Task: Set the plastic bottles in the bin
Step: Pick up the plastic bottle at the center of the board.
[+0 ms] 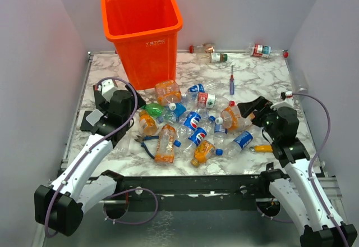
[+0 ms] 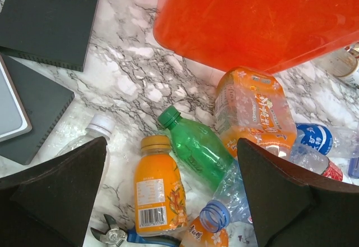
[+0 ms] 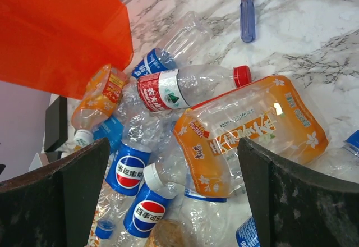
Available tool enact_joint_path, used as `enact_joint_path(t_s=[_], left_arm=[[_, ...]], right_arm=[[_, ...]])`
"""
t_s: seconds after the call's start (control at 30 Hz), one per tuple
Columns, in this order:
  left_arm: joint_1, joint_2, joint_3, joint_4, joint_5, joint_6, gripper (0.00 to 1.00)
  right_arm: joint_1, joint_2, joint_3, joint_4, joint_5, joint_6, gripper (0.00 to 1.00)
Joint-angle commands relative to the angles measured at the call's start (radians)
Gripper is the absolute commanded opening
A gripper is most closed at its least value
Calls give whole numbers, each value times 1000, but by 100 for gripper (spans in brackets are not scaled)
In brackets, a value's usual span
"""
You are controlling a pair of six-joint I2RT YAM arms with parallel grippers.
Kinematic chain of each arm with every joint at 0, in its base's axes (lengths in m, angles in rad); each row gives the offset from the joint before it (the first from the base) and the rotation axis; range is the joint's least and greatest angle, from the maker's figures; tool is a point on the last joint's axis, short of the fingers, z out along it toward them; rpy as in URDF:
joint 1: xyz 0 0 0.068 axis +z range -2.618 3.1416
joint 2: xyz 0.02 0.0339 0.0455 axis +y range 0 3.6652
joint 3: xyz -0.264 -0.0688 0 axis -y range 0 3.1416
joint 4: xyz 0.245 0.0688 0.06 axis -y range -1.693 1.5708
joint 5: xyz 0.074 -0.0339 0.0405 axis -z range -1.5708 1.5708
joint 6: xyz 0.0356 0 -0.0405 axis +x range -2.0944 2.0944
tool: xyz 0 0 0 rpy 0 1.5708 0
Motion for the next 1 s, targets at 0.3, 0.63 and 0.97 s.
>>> enact_joint_path(t_s=[0.3,0.63,0.97], left_arm=[[-118,-20,12,-23,87,187,99],[-378,15,59,-51,11,243,99],[-433,76,87,107,295,411,99]], right_arm=[[3,-45,145,-160,50,-161,99],[2,45,159,-208,137,-158,97],[3,94,110,-228,263,-86,95]])
